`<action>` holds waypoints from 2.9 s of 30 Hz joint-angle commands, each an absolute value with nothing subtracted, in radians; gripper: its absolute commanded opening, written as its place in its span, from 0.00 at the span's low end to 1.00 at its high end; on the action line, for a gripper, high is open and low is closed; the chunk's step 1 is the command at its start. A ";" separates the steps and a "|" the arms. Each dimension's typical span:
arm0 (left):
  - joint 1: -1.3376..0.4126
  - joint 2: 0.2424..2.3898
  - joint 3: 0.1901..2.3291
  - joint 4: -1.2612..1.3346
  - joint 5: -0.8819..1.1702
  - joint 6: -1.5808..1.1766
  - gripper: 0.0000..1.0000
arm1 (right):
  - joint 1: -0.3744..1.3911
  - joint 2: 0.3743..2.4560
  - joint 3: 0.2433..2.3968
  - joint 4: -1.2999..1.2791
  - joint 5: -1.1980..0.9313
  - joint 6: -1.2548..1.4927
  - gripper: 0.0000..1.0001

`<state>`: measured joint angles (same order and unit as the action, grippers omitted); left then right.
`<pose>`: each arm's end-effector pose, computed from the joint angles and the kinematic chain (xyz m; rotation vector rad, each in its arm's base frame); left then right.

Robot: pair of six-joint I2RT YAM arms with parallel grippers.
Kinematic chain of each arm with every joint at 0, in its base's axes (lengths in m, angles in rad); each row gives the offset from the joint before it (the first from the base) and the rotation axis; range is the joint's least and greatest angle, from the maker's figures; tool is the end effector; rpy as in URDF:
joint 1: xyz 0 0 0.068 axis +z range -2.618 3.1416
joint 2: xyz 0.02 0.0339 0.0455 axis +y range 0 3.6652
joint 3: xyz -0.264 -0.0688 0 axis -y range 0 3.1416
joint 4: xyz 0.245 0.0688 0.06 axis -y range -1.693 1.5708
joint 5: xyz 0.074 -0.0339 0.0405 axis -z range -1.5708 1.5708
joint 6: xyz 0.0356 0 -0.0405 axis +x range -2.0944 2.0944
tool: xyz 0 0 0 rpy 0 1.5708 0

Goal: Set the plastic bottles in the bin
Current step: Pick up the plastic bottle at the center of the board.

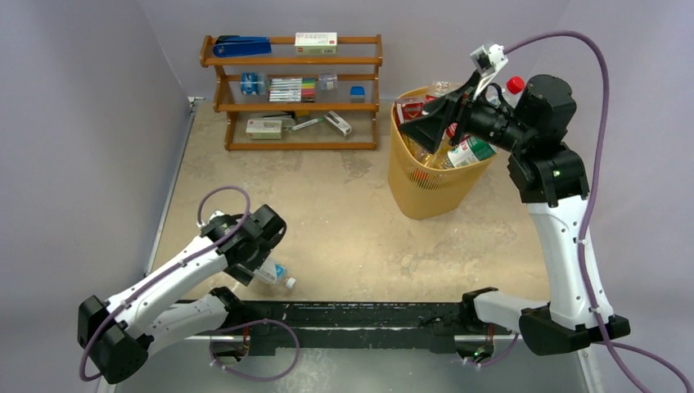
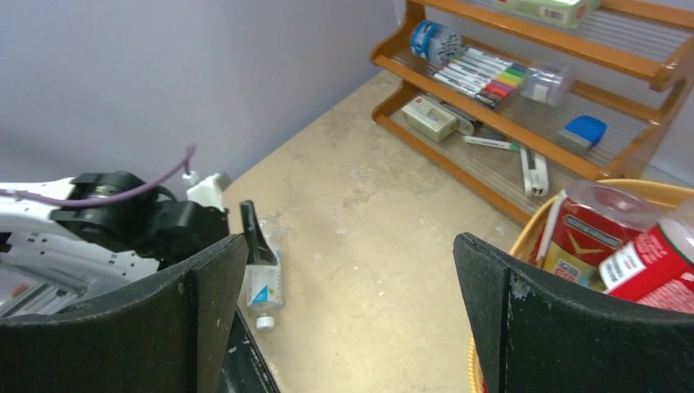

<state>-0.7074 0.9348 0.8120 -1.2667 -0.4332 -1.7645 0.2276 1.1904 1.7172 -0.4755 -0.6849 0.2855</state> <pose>0.1107 -0.0750 0.2509 -1.3947 2.2823 -0.0362 0.1947 0.0682 0.5389 -0.5202 1.5185 0.9196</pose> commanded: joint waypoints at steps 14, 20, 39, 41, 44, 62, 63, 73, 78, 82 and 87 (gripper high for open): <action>-0.703 1.144 0.628 -0.968 -0.355 -1.802 0.92 | 0.282 1.174 1.608 -0.373 -0.706 0.315 0.96; -0.708 1.342 0.731 -0.780 -0.317 -1.518 0.70 | 0.305 1.169 1.569 -0.354 -0.694 0.331 0.95; -0.928 1.145 0.830 -0.246 -0.072 -0.908 0.53 | 0.324 1.176 1.434 -0.274 -0.617 0.427 0.91; -0.944 1.103 0.817 -0.189 -0.011 -0.878 0.52 | 0.328 1.178 1.422 -0.255 -0.618 0.442 0.91; -0.970 1.047 0.803 -0.107 0.066 -0.853 0.51 | 0.344 1.190 1.405 -0.230 -0.621 0.458 0.91; -1.041 0.877 0.808 0.078 0.212 -0.805 0.50 | 0.516 1.232 1.370 -0.198 -0.501 0.495 0.93; -1.040 0.873 0.805 0.083 0.210 -0.805 0.50 | 0.517 1.230 1.367 -0.195 -0.503 0.497 0.93; -1.044 0.873 0.784 0.113 0.202 -0.810 0.50 | 0.530 1.194 1.259 -0.028 -0.628 0.596 0.95; -1.046 0.869 0.785 0.119 0.200 -0.811 0.50 | 0.530 1.169 1.199 0.084 -0.687 0.670 1.00; -1.046 0.859 0.788 0.117 0.194 -0.810 0.50 | 0.532 1.156 1.161 0.134 -0.712 0.704 1.00; -1.046 0.857 0.793 0.110 0.181 -0.804 0.50 | 0.543 1.142 1.121 0.156 -0.731 0.718 1.00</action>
